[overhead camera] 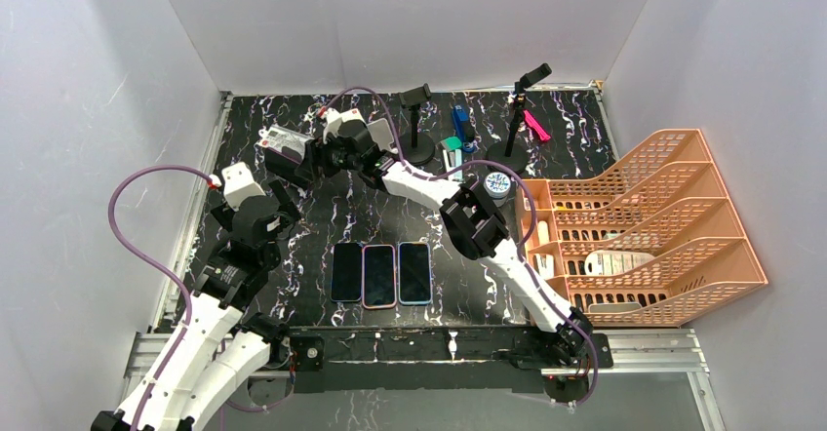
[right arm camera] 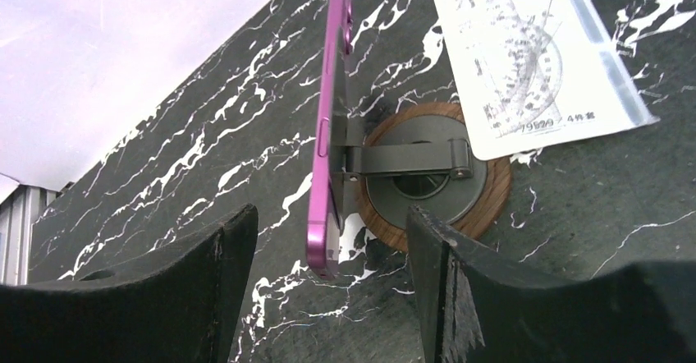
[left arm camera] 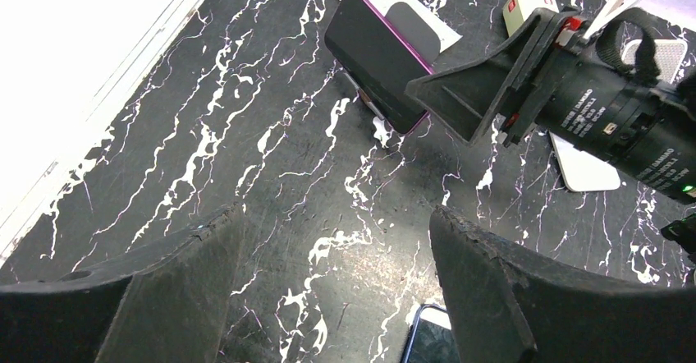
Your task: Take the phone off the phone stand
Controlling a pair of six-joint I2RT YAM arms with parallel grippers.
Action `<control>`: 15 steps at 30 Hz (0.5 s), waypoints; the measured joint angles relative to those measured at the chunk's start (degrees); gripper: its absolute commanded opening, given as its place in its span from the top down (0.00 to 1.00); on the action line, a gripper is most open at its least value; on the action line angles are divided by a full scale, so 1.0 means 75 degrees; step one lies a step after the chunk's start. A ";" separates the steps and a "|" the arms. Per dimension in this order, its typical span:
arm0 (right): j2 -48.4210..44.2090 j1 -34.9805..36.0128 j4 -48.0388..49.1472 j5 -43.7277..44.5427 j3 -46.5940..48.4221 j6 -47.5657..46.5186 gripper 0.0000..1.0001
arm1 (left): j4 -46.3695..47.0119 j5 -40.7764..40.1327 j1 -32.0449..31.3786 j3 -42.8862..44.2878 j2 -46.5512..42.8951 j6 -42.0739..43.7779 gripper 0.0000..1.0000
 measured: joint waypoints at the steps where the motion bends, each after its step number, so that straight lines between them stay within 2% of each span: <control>1: 0.0047 0.0003 0.0006 0.0000 0.0009 0.0023 0.27 | 0.0000 0.0000 0.0000 0.0000 0.0000 0.0000 0.20; 8: 0.0224 0.0003 0.0006 0.0000 0.0050 0.0169 0.37 | 0.0006 0.0003 -0.0006 -0.0012 0.0015 0.0000 0.20; 15: 0.0224 0.0003 0.0213 -0.0064 0.0169 0.0259 0.50 | 0.0020 0.0003 -0.0006 -0.0023 0.0017 0.0000 0.20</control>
